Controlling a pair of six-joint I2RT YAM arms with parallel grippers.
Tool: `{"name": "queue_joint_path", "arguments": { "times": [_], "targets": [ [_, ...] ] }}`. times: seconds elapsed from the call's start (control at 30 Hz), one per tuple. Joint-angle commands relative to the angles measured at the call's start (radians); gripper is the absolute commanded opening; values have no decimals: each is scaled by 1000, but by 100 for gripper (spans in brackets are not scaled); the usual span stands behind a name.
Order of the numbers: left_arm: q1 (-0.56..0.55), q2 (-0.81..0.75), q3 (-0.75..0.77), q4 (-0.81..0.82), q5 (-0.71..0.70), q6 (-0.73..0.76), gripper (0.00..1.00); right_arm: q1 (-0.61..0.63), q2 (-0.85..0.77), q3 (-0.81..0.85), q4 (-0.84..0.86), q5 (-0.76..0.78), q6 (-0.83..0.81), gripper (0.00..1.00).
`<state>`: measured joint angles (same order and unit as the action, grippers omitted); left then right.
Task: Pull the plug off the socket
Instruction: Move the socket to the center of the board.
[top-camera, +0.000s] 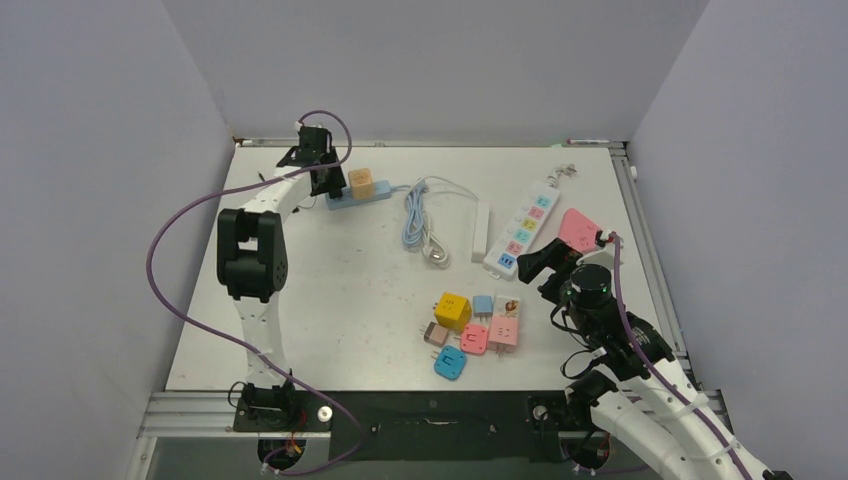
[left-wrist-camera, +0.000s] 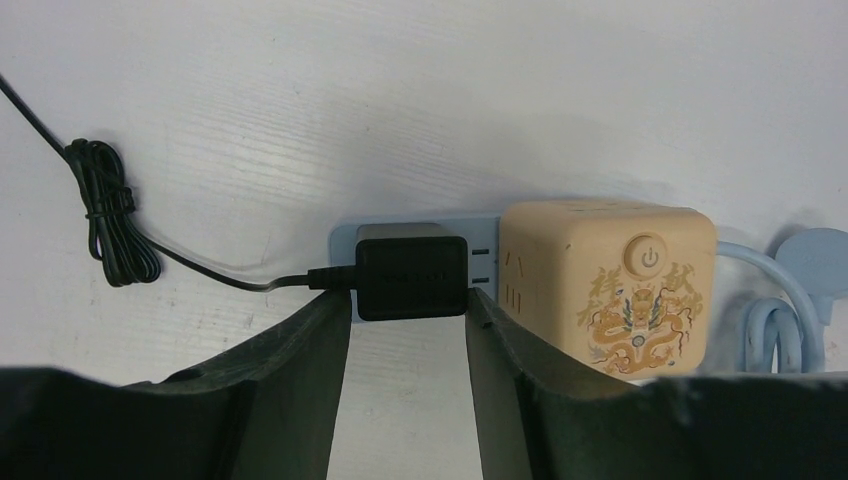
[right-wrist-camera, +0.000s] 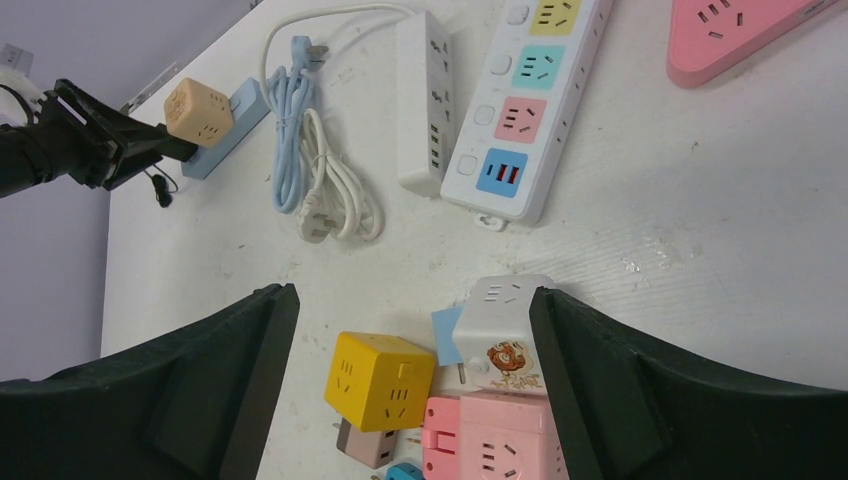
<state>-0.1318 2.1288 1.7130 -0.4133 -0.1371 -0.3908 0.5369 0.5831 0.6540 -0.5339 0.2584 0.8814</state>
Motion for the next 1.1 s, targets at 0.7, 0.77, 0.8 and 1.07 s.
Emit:
{"name": "queue_joint_path", "arguments": {
  "times": [0.7,0.77,0.8,1.07],
  "targets": [
    [-32,-171,-210,61,-116,-11,8,-4,-20,37,-1,6,-6,90],
    [-52,-217,-279,90,-140,-32,8,-5,-34,31,-3,2,-5,90],
    [-63,-242,-318,105,-150,-45,8,-5,-42,29,-6,1,-6,90],
    [-146,-442,-555,172,-201,-157,8,-5,-74,31,-33,-11,-7,90]
  ]
}}
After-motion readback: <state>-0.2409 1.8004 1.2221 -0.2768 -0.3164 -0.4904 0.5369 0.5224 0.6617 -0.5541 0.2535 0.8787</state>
